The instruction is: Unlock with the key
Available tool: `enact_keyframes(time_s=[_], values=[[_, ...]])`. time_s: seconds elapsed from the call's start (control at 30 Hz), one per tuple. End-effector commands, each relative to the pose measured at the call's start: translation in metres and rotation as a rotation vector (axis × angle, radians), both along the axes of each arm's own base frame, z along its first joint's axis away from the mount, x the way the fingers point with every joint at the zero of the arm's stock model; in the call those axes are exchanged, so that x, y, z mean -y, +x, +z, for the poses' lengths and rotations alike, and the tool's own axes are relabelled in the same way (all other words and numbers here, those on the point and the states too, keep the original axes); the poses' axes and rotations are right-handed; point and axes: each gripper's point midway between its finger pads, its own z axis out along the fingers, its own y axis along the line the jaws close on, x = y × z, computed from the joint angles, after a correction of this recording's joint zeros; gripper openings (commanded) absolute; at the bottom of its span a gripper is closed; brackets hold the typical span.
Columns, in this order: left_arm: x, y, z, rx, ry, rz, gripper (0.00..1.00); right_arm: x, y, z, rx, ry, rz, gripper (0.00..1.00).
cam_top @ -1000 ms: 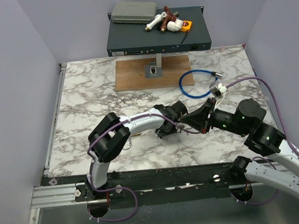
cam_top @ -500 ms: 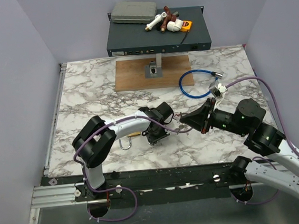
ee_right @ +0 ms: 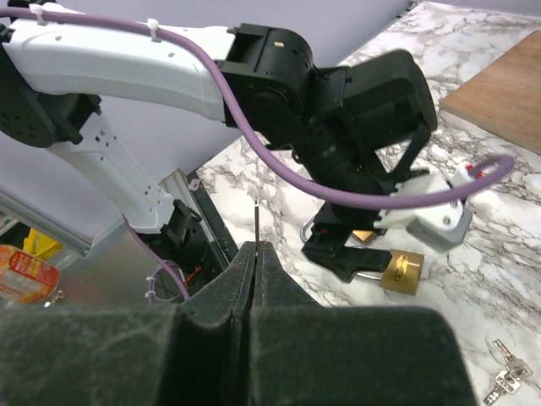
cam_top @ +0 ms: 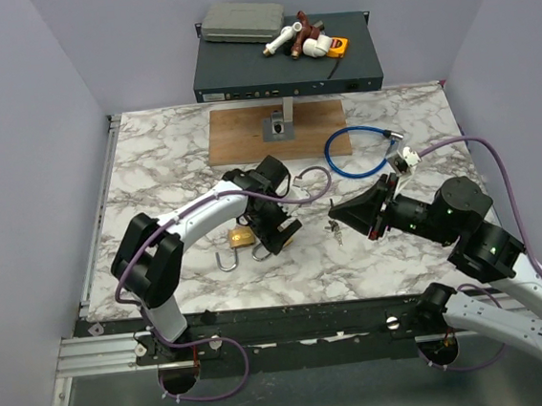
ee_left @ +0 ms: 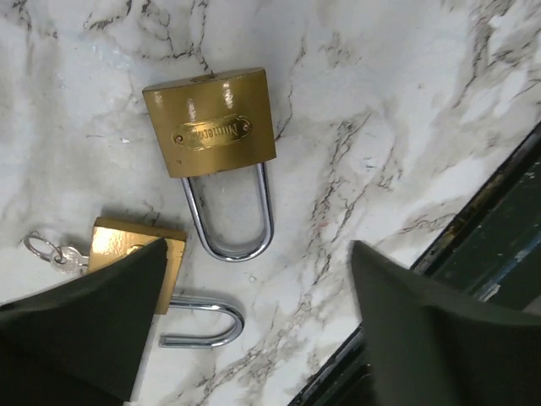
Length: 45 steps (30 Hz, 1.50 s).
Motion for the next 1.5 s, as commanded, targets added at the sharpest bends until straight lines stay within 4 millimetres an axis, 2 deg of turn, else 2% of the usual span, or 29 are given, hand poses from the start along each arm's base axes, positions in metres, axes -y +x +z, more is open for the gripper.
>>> enact_keyframes(time_s=[0.0,0.13,0.37,0.6,0.77,0.93,1.07,1.33,1.47], values=[[0.017,-0.005,0.024,-0.035,-0.172,0.004,0.98,0.005,0.003,0.002,0.009,-0.017,-0.028,0.01],[0.023,0.003,0.015,-0.014,-0.201,-0.001,0.98,0.006,0.003,0.003,0.014,-0.017,-0.033,0.01],[0.036,0.015,0.003,-0.053,-0.214,0.115,0.98,0.008,0.003,0.007,0.023,-0.009,-0.04,0.01],[0.033,0.033,-0.012,0.048,-0.209,0.163,0.98,0.009,0.004,0.007,0.024,-0.013,-0.047,0.01],[0.028,0.033,-0.028,0.039,-0.17,0.166,0.98,0.01,0.005,0.009,0.026,-0.011,-0.055,0.01],[0.024,0.037,-0.033,0.061,-0.139,0.209,0.98,0.01,0.005,0.01,0.026,-0.012,-0.055,0.01],[0.022,0.03,-0.045,0.056,-0.088,0.256,0.98,0.01,0.005,0.012,0.031,-0.011,-0.056,0.01],[0.036,0.018,-0.061,0.072,-0.071,0.244,0.98,0.011,0.006,0.009,0.031,-0.021,-0.061,0.01],[0.038,0.004,-0.071,0.007,-0.087,0.251,0.84,0.012,0.007,0.007,0.032,-0.031,-0.068,0.01]])
